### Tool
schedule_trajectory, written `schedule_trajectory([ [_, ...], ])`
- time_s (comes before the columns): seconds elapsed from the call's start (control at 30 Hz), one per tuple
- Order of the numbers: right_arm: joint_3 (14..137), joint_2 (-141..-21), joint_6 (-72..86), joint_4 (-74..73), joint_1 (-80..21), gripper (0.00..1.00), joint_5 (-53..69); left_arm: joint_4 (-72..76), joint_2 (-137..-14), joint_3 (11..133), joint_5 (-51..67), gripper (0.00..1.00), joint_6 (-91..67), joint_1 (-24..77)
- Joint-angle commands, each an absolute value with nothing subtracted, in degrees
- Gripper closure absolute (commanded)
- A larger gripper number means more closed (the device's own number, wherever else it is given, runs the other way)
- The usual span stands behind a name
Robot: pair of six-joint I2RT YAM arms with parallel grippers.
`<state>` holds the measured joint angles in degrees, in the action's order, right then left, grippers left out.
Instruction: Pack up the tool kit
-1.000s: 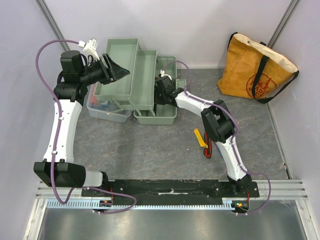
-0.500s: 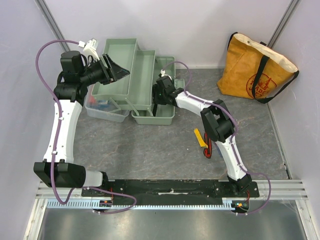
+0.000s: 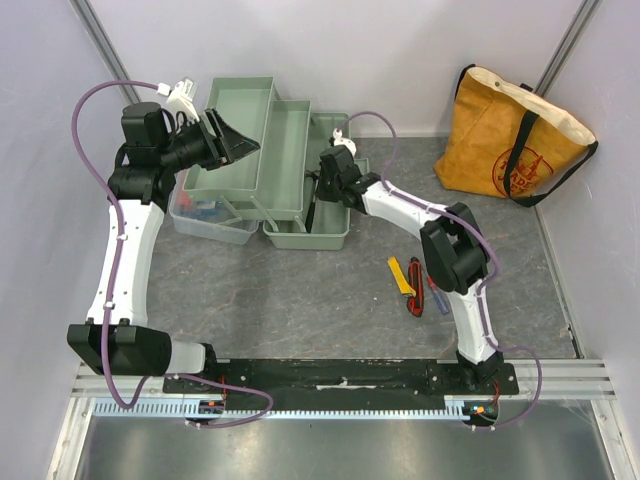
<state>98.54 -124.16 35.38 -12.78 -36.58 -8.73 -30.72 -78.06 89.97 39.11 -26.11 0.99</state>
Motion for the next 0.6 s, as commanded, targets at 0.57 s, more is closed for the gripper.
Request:
schedule_trajectory([
  [0.57, 78.8, -91.8, 29.4, -17.5, -20.1, 0.71, -16.1, -30.3, -77.4, 92.5, 37.7, 0.35, -26.2, 1.1],
])
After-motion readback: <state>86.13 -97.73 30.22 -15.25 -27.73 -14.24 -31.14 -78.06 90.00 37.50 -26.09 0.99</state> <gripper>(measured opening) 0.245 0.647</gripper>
